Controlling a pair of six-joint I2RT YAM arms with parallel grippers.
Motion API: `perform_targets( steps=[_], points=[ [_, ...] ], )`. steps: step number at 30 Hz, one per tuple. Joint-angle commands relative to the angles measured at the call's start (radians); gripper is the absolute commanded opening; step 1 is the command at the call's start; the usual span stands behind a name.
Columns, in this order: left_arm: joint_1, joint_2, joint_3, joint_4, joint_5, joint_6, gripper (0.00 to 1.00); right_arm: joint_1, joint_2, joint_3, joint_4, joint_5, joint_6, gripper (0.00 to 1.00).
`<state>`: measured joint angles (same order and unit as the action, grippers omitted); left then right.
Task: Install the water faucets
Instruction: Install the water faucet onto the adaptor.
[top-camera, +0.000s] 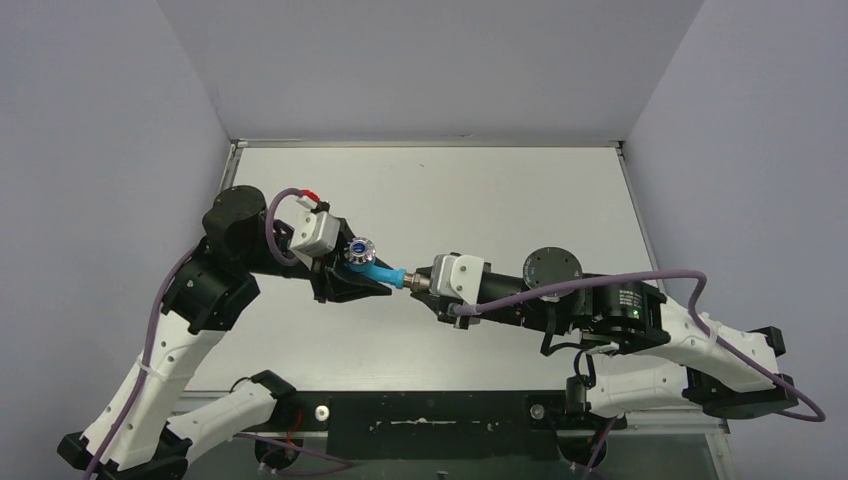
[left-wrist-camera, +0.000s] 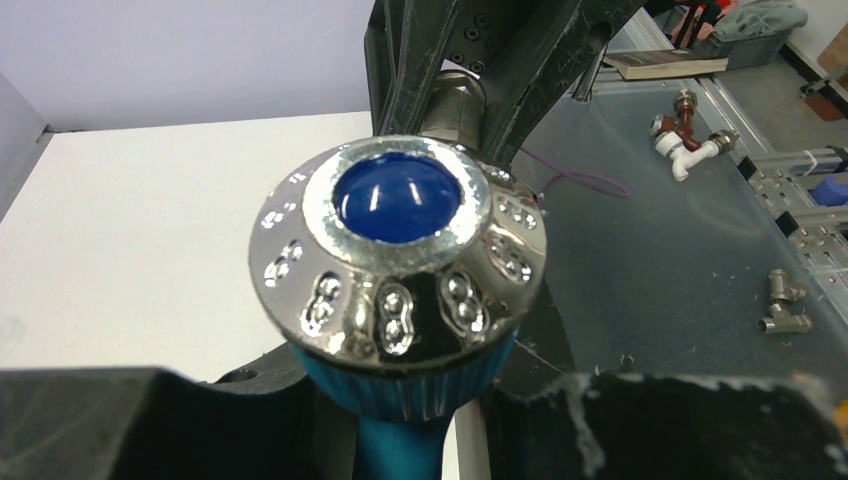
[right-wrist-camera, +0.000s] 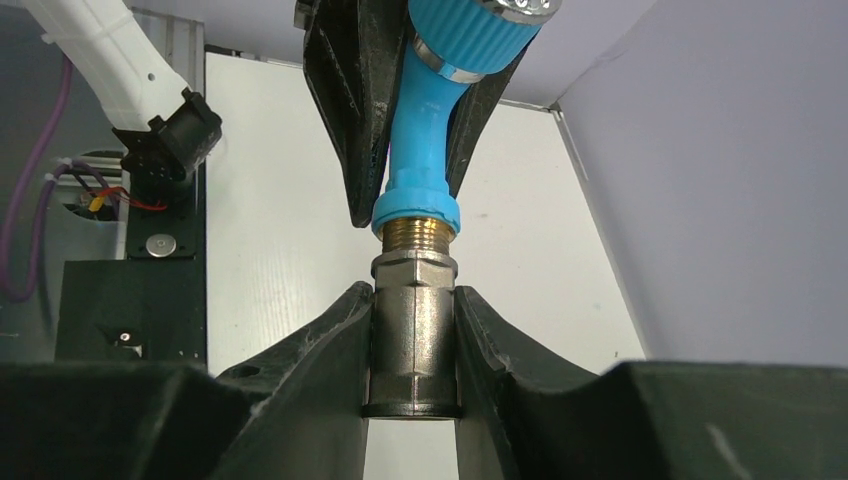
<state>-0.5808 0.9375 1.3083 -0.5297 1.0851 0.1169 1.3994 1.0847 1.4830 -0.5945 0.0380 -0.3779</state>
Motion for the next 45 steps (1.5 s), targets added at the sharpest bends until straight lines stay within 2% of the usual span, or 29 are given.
perform_targets(
  steps=[1,6,12,19,32,39,45],
  points=[
    [-0.017,0.021,0.041,0.023,0.003,0.038,0.00,-0.025,0.043,0.024,0.122,-0.132,0.132,0.00],
    [-0.019,0.021,0.039,0.026,0.007,0.064,0.00,-0.108,0.044,0.015,0.150,-0.205,0.270,0.00],
    [-0.025,0.029,0.047,-0.050,-0.023,0.184,0.00,-0.206,0.055,0.018,0.163,-0.320,0.438,0.00],
    [-0.025,0.000,0.004,-0.034,-0.015,0.274,0.00,-0.272,0.052,-0.006,0.209,-0.441,0.572,0.00],
    [-0.025,-0.057,-0.060,0.058,0.033,0.317,0.00,-0.395,0.047,-0.052,0.302,-0.639,0.809,0.00],
    [-0.025,-0.065,-0.060,0.044,0.024,0.343,0.00,-0.456,0.066,-0.062,0.330,-0.727,0.970,0.00],
    [-0.025,-0.049,-0.043,-0.002,0.011,0.395,0.00,-0.497,0.060,-0.124,0.445,-0.798,1.177,0.00]
  ],
)
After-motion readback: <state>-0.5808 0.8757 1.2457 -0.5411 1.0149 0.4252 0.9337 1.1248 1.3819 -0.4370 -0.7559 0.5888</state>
